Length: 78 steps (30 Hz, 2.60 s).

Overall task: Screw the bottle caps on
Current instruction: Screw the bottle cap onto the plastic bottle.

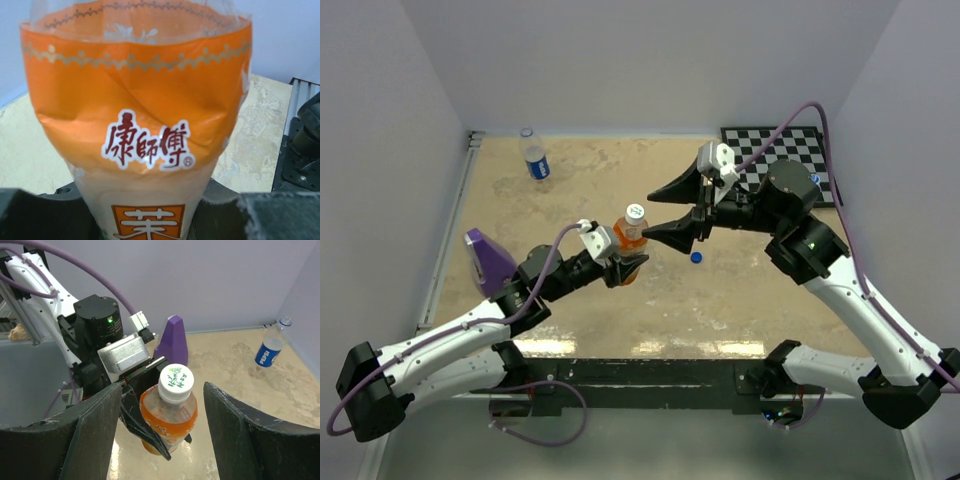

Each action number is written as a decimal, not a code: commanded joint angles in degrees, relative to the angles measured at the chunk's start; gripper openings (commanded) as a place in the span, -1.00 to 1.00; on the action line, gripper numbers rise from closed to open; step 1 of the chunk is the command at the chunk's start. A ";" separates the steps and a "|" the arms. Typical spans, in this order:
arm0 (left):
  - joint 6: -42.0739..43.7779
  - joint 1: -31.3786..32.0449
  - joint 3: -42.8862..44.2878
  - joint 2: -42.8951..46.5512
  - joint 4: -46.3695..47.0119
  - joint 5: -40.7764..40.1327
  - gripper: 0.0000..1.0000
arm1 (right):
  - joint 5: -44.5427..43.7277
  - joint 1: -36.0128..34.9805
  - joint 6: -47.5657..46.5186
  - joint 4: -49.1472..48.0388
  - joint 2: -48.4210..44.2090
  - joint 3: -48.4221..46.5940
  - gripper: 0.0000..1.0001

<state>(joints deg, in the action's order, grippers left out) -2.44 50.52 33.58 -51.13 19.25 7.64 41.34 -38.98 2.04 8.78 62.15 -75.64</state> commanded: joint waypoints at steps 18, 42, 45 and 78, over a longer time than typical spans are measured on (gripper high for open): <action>-0.38 -0.34 0.69 0.42 5.45 7.21 -0.99 | 9.72 0.05 -0.29 -4.21 2.80 -1.27 0.18; -0.55 -0.16 2.98 -0.54 2.55 -3.67 -0.96 | 2.18 0.05 1.12 -0.96 5.52 -3.90 -1.00; 0.24 1.06 3.94 -0.90 2.20 -10.94 -0.97 | -4.66 -0.04 1.82 2.55 6.93 -4.70 -1.00; -6.53 -0.50 3.16 -1.34 -2.11 -11.73 -0.99 | -9.84 1.00 8.51 -8.49 -0.70 3.90 0.47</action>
<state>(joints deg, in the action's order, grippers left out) -4.51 54.98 38.94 -55.33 15.73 -25.36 14.68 -42.50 13.23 10.31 66.08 -75.40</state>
